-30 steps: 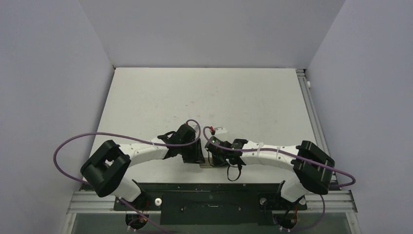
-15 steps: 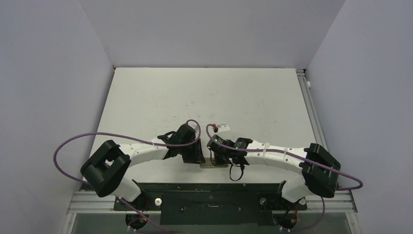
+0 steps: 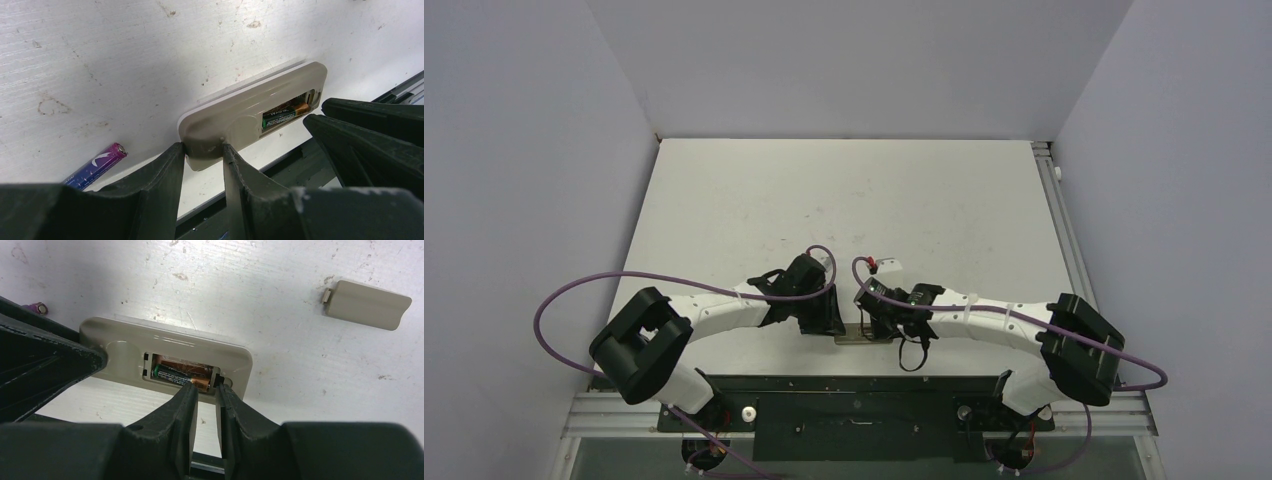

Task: Load the batteries into the remote control

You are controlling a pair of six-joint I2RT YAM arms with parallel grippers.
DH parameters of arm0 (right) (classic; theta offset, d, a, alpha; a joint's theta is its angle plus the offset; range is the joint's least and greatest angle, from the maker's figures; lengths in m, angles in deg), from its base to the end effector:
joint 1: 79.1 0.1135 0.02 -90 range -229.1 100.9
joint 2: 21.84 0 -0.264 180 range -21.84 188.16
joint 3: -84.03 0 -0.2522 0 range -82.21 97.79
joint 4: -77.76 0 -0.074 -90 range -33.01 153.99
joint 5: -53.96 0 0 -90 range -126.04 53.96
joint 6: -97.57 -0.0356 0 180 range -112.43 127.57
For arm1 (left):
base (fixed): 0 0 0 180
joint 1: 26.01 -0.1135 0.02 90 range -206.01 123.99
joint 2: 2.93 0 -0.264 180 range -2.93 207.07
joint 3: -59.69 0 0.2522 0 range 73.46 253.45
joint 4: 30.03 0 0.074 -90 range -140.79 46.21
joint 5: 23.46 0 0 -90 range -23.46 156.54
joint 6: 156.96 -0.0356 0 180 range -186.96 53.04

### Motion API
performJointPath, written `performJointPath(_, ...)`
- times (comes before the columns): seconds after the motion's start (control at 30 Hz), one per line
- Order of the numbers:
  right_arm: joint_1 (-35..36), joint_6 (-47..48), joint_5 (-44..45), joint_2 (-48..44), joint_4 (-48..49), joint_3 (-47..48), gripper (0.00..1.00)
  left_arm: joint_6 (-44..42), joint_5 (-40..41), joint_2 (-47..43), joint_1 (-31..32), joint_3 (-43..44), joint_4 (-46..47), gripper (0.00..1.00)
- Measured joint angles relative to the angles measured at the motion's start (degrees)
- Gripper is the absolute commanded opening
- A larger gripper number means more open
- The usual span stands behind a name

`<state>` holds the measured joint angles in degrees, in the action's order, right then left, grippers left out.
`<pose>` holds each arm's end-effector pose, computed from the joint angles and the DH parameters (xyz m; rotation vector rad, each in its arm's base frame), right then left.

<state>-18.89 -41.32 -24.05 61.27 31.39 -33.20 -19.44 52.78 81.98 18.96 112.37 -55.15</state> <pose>0.1395 0.2288 0.1880 -0.2099 2.7157 0.2913 0.1840 -0.1957 0.1505 0.0366 2.8018 -0.8261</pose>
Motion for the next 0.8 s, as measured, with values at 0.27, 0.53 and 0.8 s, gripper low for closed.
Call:
performJointPath(0.27,-0.2,0.0,-1.0,0.0,1.1,-0.4,0.18,0.0,0.0,0.0,0.0,0.0,0.0,0.31)
performJointPath(0.53,-0.2,0.0,-2.1,0.0,2.2,-1.2,0.18,0.0,-0.1,0.1,0.0,0.0,0.0,0.31)
performJointPath(0.8,-0.2,-0.3,-2.4,0.2,2.6,-1.2,0.18,0.0,-0.1,0.1,0.0,0.0,0.0,0.31)
